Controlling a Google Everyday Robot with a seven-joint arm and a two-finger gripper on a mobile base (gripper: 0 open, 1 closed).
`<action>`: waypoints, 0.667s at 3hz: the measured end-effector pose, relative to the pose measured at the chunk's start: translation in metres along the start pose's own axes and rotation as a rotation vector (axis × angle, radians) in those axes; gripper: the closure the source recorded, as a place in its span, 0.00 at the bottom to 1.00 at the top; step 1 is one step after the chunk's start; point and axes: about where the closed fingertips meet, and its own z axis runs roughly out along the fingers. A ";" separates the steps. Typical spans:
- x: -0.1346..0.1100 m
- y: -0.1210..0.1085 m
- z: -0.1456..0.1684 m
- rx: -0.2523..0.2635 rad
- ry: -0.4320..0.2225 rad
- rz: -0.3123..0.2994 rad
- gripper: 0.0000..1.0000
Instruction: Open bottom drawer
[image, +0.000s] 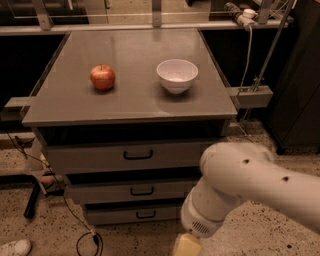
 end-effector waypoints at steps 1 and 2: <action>-0.034 -0.001 0.060 -0.050 -0.080 0.045 0.00; -0.033 0.003 0.068 -0.052 -0.081 0.045 0.00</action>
Offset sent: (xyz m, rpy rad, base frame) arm -0.0021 0.0387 -0.0370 0.0585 0.0458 -0.0272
